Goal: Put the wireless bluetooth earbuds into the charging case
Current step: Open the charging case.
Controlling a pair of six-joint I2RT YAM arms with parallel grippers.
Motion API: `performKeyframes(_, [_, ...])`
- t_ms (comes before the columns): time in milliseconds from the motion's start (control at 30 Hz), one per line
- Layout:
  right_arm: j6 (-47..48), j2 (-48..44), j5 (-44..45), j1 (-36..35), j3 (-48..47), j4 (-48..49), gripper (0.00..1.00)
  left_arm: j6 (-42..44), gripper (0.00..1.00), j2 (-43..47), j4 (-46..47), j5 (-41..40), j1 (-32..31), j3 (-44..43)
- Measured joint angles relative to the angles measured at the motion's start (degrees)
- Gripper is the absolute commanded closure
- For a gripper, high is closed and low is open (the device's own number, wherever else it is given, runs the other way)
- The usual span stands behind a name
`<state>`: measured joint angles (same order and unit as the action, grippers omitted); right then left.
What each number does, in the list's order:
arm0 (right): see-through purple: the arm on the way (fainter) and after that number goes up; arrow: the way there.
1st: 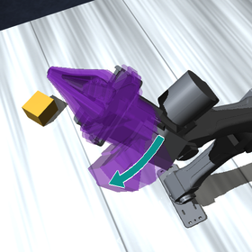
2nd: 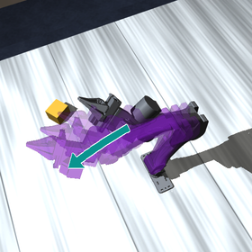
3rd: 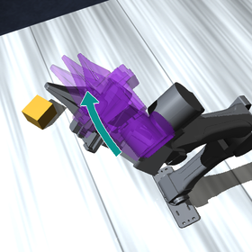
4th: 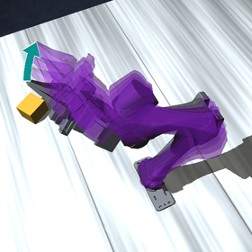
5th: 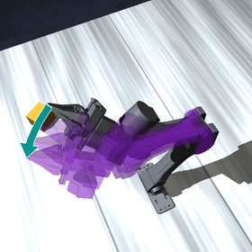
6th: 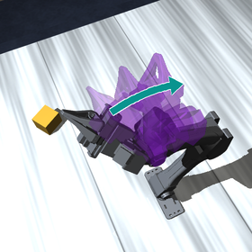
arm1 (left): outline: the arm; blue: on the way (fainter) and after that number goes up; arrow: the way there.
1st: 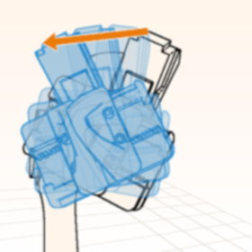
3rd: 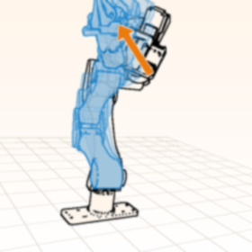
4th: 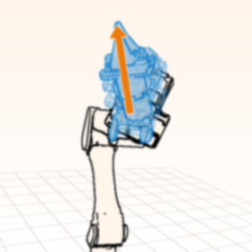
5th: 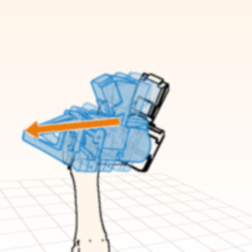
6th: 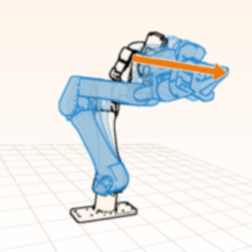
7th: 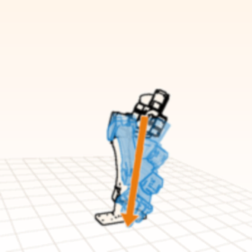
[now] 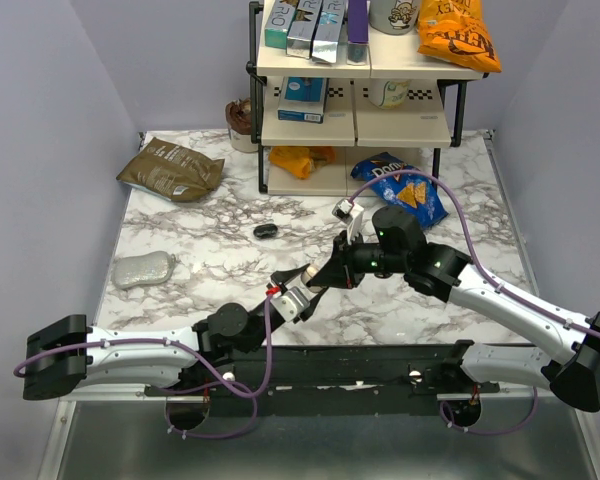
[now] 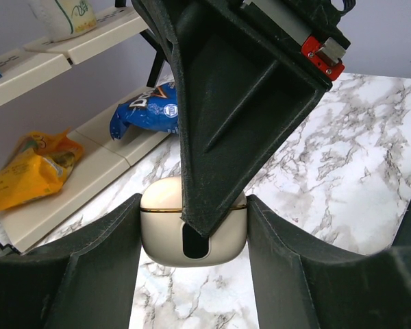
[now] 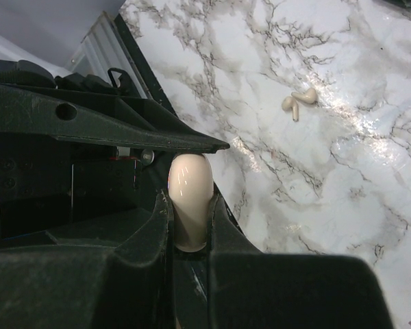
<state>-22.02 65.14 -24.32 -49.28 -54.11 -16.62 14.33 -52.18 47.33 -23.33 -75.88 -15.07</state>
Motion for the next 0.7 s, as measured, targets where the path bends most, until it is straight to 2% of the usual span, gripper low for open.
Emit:
performKeyframes(100, [-0.35, 0.0, -0.02, 0.0, -0.02, -0.02, 0.52, 0.02, 1.0, -0.02, 0.04, 0.04, 0.0, 0.0])
performKeyframes(200, [-0.68, 0.0, 0.17, -0.02, -0.28, -0.15, 0.43, -0.02, 1.0, -0.02, 0.09, 0.39, -0.02, 0.0])
performKeyframes(400, [-0.96, -0.26, 2.8, 0.0, -1.79, -1.22, 0.38, -0.02, 1.0, 0.57, -0.02, 0.87, 0.0, 0.0])
performKeyframes(700, [-0.85, -1.07, 7.02, -0.02, -3.28, -3.15, 0.38, -0.22, 1.0, 1.29, -0.22, 0.9, 0.0, 0.0])
